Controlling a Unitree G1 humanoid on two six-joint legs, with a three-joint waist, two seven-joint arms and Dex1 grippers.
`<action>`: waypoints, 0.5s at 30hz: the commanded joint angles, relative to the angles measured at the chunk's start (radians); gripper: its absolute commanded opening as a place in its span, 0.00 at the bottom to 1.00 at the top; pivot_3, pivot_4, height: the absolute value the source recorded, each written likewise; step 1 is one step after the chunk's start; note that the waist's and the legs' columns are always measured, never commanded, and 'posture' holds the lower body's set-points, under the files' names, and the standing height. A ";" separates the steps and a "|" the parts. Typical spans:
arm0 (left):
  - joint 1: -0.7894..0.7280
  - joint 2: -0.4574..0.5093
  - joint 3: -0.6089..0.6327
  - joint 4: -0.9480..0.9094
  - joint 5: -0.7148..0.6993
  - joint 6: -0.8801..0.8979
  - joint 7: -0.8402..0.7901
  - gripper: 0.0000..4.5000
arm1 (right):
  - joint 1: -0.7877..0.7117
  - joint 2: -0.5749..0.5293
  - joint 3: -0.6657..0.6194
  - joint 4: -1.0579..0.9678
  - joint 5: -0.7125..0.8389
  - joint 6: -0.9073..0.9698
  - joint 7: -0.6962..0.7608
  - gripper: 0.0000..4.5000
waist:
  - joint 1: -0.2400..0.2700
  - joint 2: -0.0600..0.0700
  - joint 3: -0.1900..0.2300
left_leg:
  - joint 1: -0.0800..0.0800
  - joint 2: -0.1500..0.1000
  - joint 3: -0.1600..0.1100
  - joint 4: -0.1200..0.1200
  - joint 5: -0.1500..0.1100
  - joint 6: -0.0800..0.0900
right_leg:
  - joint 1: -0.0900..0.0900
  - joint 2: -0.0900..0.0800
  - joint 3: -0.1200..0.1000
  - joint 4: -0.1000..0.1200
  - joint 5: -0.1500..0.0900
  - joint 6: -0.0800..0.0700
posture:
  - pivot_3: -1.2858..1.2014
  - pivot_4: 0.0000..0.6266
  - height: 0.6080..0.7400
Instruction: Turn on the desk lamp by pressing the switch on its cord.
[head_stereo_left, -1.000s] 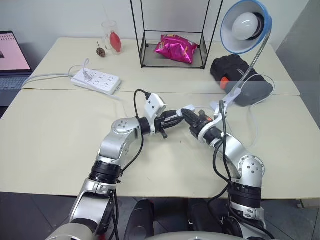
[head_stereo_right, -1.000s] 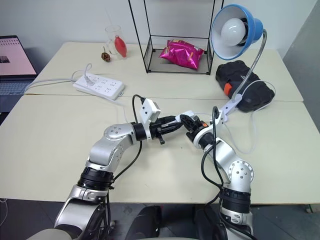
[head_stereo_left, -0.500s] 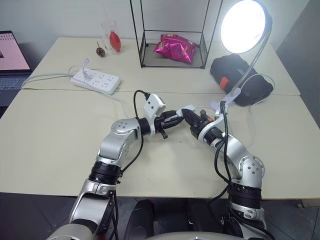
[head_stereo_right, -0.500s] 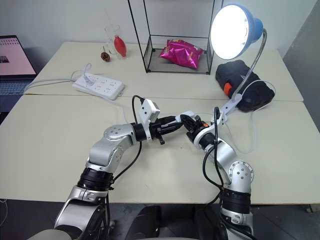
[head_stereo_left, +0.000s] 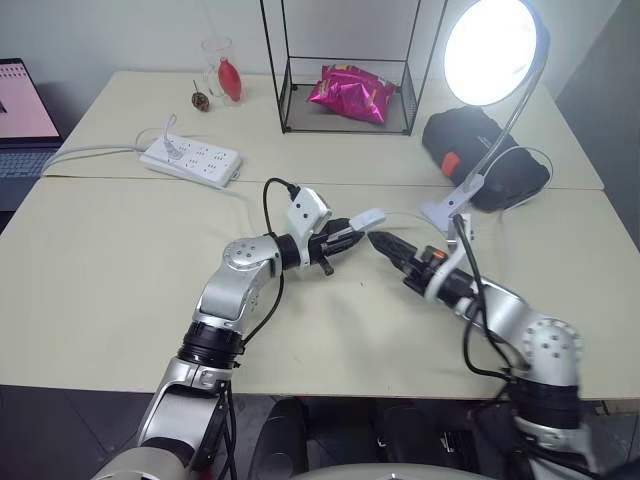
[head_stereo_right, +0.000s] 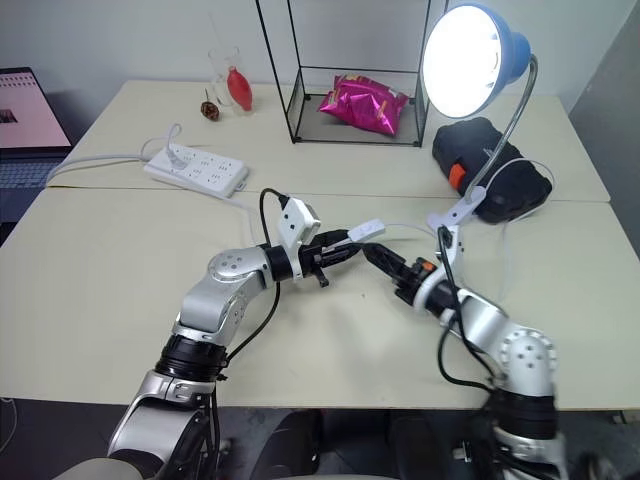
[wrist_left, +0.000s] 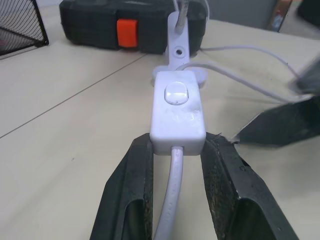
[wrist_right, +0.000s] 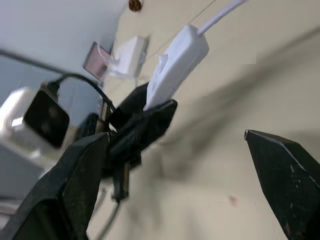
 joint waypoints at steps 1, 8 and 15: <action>-0.017 0.004 -0.007 0.014 0.020 -0.032 0.001 0.23 | -0.002 -0.201 0.005 -0.132 -0.134 0.011 0.241 1.00 | -0.001 0.000 0.000 | 0.000 0.000 0.000 0.000 0.000 0.000 | 0.000 0.000 0.000 0.000 0.000 0.000 | 0.52 0.24 1.00; 0.002 0.027 -0.050 0.085 0.074 -0.079 -0.033 0.23 | -0.033 -0.608 0.182 -0.297 -0.540 -0.161 0.754 1.00 | 0.000 0.002 0.001 | -0.001 0.001 -0.001 0.002 0.000 0.000 | -0.001 0.001 -0.001 0.000 0.000 0.001 | 0.52 0.24 1.00; 0.015 0.028 -0.072 0.090 0.106 -0.112 -0.036 0.23 | -0.079 -0.635 0.252 -0.280 -0.723 -0.280 0.904 1.00 | 0.006 0.001 0.001 | -0.003 0.000 0.000 0.007 0.000 0.000 | 0.000 0.000 0.000 -0.001 0.001 0.003 | 0.52 0.24 1.00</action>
